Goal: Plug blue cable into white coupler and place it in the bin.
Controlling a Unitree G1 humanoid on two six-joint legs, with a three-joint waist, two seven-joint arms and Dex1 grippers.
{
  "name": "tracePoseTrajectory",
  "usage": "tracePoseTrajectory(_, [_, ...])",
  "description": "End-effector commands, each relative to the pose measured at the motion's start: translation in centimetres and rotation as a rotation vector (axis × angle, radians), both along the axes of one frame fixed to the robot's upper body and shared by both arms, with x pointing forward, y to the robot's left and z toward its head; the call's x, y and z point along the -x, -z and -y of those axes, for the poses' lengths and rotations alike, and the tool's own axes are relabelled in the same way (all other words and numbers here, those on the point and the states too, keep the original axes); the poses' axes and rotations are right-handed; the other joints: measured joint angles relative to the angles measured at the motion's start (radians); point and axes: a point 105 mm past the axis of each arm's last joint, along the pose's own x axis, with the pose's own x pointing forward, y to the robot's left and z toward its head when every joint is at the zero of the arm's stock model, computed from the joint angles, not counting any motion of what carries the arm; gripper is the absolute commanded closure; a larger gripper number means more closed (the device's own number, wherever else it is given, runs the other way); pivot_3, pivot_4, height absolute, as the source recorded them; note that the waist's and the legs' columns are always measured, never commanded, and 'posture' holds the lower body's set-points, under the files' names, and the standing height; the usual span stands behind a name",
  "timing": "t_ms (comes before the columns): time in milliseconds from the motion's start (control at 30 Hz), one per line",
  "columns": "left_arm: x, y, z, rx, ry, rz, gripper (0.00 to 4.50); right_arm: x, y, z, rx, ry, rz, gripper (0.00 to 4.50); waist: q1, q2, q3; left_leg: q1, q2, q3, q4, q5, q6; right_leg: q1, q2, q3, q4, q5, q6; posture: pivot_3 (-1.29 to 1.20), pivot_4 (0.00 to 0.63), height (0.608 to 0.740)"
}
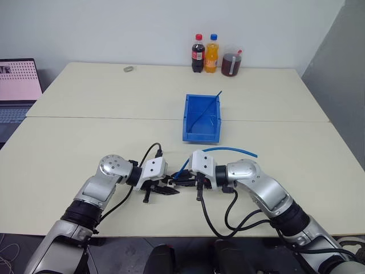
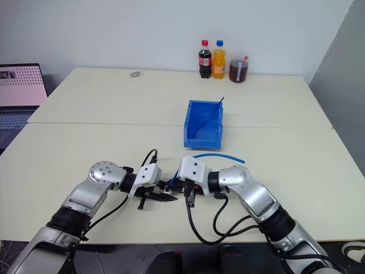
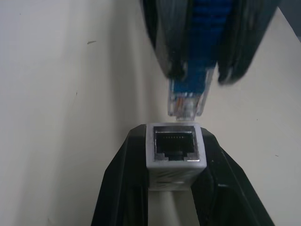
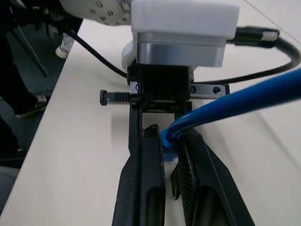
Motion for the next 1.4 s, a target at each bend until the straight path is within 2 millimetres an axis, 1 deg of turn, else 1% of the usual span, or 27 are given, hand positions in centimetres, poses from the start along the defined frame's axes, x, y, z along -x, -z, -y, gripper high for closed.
tracePoseTrajectory(33, [1.4,2.4,-1.1,-0.089,0.003,-0.092,3.69,0.0,-0.5,-0.7,-0.005,-0.015,0.043,4.39,0.000,0.000,0.000,0.000,0.000,0.000,0.000,0.000,0.000,0.000,0.000,0.000,0.000,0.000,0.000,0.00,0.150,0.740])
tracePoseTrajectory(167, [1.6,2.5,-1.0,-0.090,0.005,-0.097,3.69,-0.1,-0.3,-0.8,0.000,-0.010,0.045,4.39,-0.001,0.000,-0.001,0.000,0.000,0.000,0.000,0.000,0.000,0.000,0.000,0.000,0.000,0.001,-0.001,0.00,0.150,0.740])
tracePoseTrajectory(300, [1.6,2.4,-1.1,-0.092,0.002,-0.096,3.69,-0.6,0.6,-0.3,0.035,0.010,0.048,4.39,0.000,0.000,-0.001,0.000,0.000,0.000,0.000,0.000,0.000,0.000,0.000,0.000,0.000,0.001,-0.003,0.00,0.150,0.740])
tracePoseTrajectory(400, [1.5,2.3,-1.0,-0.090,-0.006,-0.095,3.69,-0.4,1.0,-0.1,0.056,0.005,0.045,4.39,0.000,0.000,-0.001,0.000,0.000,0.000,0.000,0.000,0.000,0.000,0.000,0.000,0.000,0.002,-0.003,0.00,0.150,0.740])
tracePoseTrajectory(633, [1.3,2.0,-0.7,-0.084,-0.018,-0.092,3.69,-0.3,1.1,-1.1,0.080,-0.001,0.011,4.39,0.000,0.000,-0.002,0.000,0.000,0.000,0.000,0.000,0.000,0.000,0.000,0.000,0.000,0.002,-0.003,0.00,0.150,0.740])
tracePoseTrajectory(833, [1.4,1.9,-0.6,-0.081,-0.016,-0.093,3.69,0.4,2.3,-1.2,0.133,-0.024,-0.096,4.39,-0.001,0.001,-0.005,0.002,0.000,0.000,0.000,0.000,0.000,0.001,0.001,0.000,0.001,0.001,-0.003,0.00,0.150,0.740])
tracePoseTrajectory(967, [1.7,2.0,-0.3,-0.076,-0.013,-0.102,3.69,1.1,4.3,-1.3,0.225,-0.032,-0.171,4.39,-0.002,0.002,-0.008,0.002,0.000,0.000,0.000,0.000,0.000,0.001,0.001,0.000,0.001,0.001,-0.004,0.00,0.150,0.740])
tracePoseTrajectory(1100, [1.9,2.0,-0.2,-0.073,-0.012,-0.108,3.69,1.3,5.2,-1.2,0.273,-0.029,-0.187,4.39,-0.002,0.005,-0.019,0.003,0.000,0.000,-0.001,0.000,0.000,0.003,0.001,0.000,0.001,0.000,-0.005,0.00,0.150,0.740])
tracePoseTrajectory(1133, [2.0,2.0,-0.1,-0.073,-0.013,-0.109,3.69,1.2,5.4,-1.2,0.282,-0.024,-0.188,4.39,-0.002,0.005,-0.020,0.004,0.000,0.000,-0.001,0.000,0.000,0.003,0.001,-0.001,0.001,-0.003,-0.002,0.00,0.150,0.740])
tracePoseTrajectory(1200, [2.0,2.1,-0.1,-0.076,-0.017,-0.103,3.69,1.1,5.2,-1.2,0.266,-0.014,-0.188,4.39,-0.002,0.005,-0.023,0.004,0.000,0.000,-0.001,0.000,0.000,0.003,0.001,-0.001,0.001,-0.003,-0.002,0.00,0.150,0.740])
tracePoseTrajectory(1367, [1.6,2.1,-0.6,-0.073,-0.056,-0.075,3.69,0.1,3.8,-0.7,0.210,0.025,-0.141,4.39,-0.002,0.005,-0.025,0.005,0.000,0.000,-0.001,0.000,0.000,0.004,0.002,-0.001,0.001,-0.003,-0.003,0.00,0.150,0.740])
tracePoseTrajectory(1400, [1.5,2.0,-0.7,-0.075,-0.063,-0.066,2.99,-0.1,3.5,-0.5,0.200,0.035,-0.132,4.39,-0.002,0.005,-0.025,0.005,0.000,0.000,-0.001,0.000,0.000,0.004,0.002,-0.001,0.001,-0.003,-0.003,0.00,0.150,0.740])
